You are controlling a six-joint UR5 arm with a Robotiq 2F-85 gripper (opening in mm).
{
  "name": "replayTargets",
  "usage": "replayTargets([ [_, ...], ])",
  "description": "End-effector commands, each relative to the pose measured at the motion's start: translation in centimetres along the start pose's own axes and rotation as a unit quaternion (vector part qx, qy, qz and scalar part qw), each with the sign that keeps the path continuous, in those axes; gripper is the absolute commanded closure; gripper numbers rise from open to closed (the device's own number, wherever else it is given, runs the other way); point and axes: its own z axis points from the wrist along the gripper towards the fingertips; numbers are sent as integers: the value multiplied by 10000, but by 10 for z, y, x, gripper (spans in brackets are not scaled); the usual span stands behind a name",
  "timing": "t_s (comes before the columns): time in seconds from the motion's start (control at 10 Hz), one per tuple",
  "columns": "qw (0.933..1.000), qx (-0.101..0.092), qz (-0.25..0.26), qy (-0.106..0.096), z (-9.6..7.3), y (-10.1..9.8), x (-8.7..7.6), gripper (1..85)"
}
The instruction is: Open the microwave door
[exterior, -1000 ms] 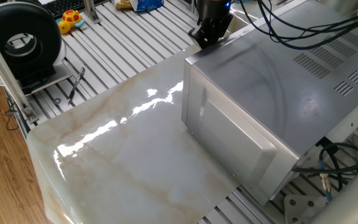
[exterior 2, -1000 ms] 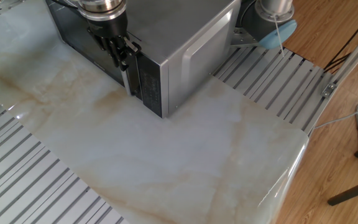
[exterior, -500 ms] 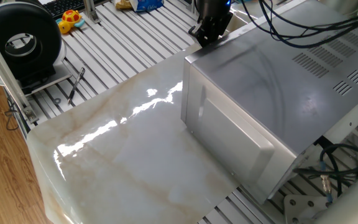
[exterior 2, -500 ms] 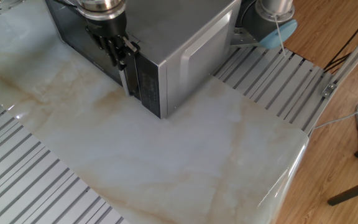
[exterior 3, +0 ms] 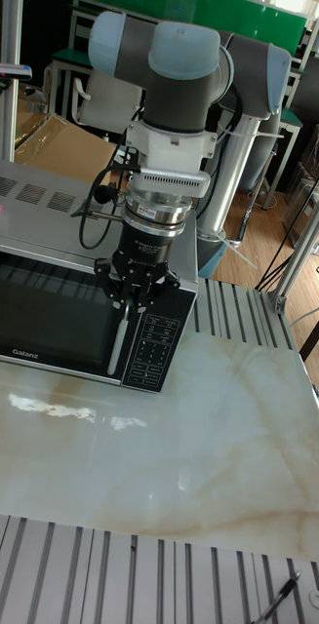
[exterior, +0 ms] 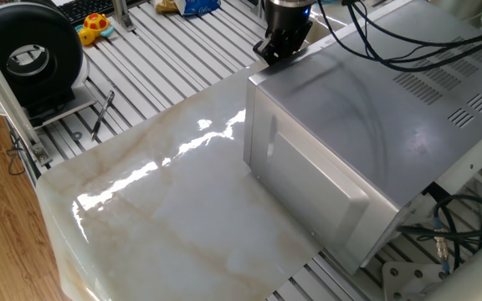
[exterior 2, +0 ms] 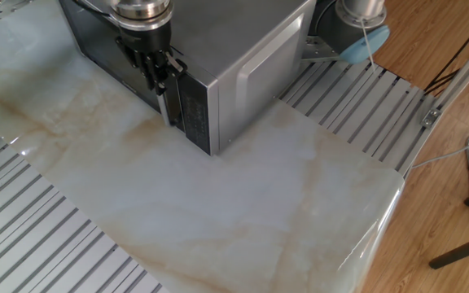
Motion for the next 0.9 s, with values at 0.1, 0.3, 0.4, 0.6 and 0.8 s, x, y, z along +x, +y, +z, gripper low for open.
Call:
replayTargets([
  [0.1,9995,-164,-202,-165,0,8,-7,847],
  [0.3,9995,-185,-185,-190,0,9,-8,847],
  [0.4,9995,-162,-194,-180,0,8,-8,847],
  [0.6,9996,-147,-148,-186,0,7,-8,827],
  [0.8,9988,-246,-217,-350,-1,13,-16,423],
])
